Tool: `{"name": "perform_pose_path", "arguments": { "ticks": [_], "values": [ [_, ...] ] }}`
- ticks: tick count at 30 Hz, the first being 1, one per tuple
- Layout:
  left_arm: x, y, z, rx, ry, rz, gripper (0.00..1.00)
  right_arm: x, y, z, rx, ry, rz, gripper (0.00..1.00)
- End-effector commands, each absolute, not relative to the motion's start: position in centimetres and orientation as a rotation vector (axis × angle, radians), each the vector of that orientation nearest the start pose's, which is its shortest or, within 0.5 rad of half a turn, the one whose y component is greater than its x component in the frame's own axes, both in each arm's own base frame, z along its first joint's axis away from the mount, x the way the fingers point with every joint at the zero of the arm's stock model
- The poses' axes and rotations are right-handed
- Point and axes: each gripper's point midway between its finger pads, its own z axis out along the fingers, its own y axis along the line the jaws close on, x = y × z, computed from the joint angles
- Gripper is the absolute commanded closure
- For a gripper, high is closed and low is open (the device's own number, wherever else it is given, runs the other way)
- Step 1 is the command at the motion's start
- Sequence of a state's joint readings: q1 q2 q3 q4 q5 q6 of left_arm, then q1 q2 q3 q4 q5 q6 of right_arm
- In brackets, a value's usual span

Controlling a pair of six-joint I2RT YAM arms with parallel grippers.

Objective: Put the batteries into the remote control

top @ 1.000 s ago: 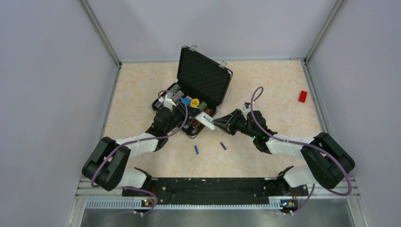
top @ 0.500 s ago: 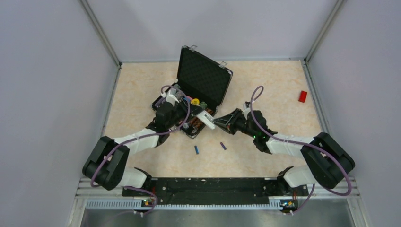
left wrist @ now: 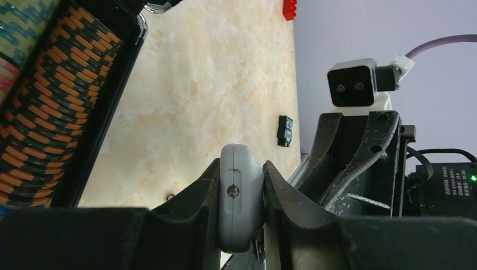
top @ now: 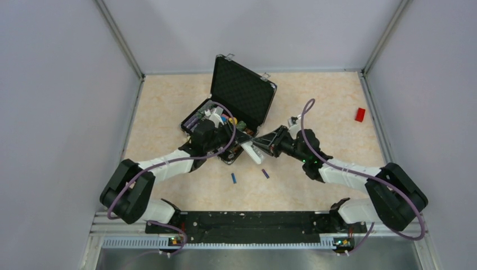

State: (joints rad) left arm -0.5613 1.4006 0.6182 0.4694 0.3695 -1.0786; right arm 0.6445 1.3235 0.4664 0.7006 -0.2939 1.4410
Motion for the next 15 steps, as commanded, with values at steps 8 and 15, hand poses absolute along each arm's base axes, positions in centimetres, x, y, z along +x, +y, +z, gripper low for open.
{"name": "perform_pose_path", "arguments": {
  "ticks": [8, 15],
  "values": [
    [30.8, -29.0, 16.4, -0.215, 1.903, -1.377, 1.0, 24.9, 27.9, 15.8, 0.651, 2.198, 1.428, 0.66],
    [31.6, -28.1, 14.6, -0.285, 1.869, -1.33, 1.0, 25.0, 28.5, 13.5, 0.605, 2.303, 1.36, 0.54]
  ]
}}
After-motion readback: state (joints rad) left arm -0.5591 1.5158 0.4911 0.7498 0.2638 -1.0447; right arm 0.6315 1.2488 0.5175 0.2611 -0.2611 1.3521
